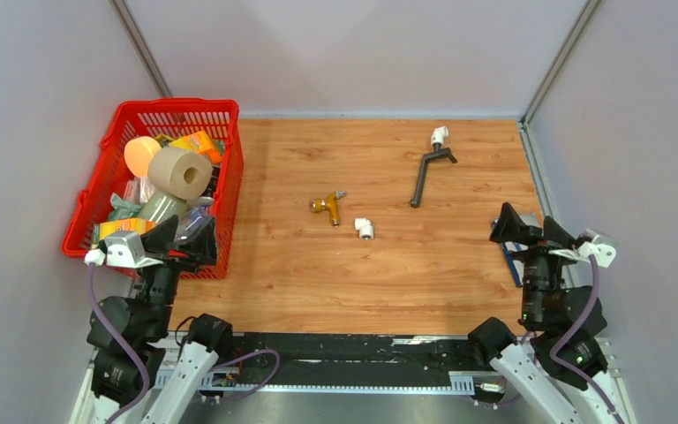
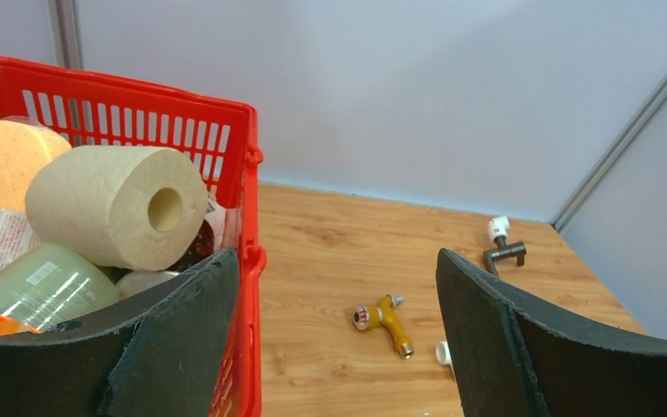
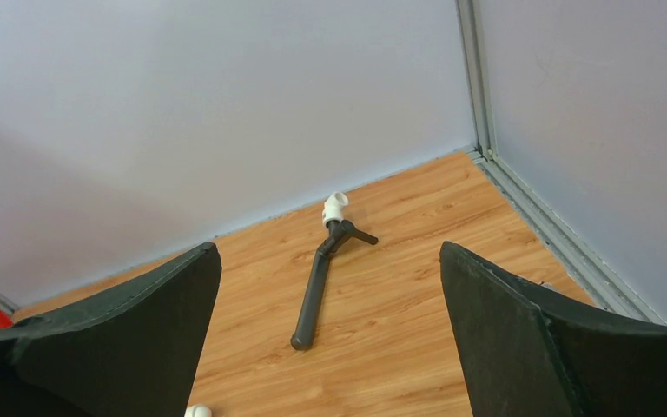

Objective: Install the water faucets

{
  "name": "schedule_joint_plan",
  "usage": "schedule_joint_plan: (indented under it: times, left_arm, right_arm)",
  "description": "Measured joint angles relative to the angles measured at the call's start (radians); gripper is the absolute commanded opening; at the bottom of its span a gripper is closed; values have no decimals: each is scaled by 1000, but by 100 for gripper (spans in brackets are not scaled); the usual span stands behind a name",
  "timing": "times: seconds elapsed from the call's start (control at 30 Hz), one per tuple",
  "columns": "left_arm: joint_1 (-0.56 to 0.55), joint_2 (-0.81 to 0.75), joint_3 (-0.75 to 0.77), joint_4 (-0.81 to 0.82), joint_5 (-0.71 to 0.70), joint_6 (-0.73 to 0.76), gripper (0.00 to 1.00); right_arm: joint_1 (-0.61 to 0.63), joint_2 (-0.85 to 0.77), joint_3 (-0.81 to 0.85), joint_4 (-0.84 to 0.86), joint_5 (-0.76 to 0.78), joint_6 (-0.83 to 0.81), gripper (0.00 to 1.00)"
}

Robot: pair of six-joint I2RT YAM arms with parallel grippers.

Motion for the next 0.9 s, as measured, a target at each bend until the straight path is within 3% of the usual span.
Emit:
schedule_joint_plan:
  times: [0.2, 0.57, 0.73, 0.9]
  left_arm:
    - [0, 67, -13, 27, 50, 5, 90]
    - [0, 423, 44, 32, 235, 36, 90]
    - [-3, 536, 52, 33, 286, 38, 90]
    - [-6, 610, 26, 71, 343, 24, 90]
  right_arm:
    - [0, 163, 37, -11, -66, 21, 100]
    - [0, 734, 196, -32, -380, 131, 100]
    - [2, 1032, 284, -32, -563, 188, 93]
    - [22, 1293, 364, -24, -672, 238, 79]
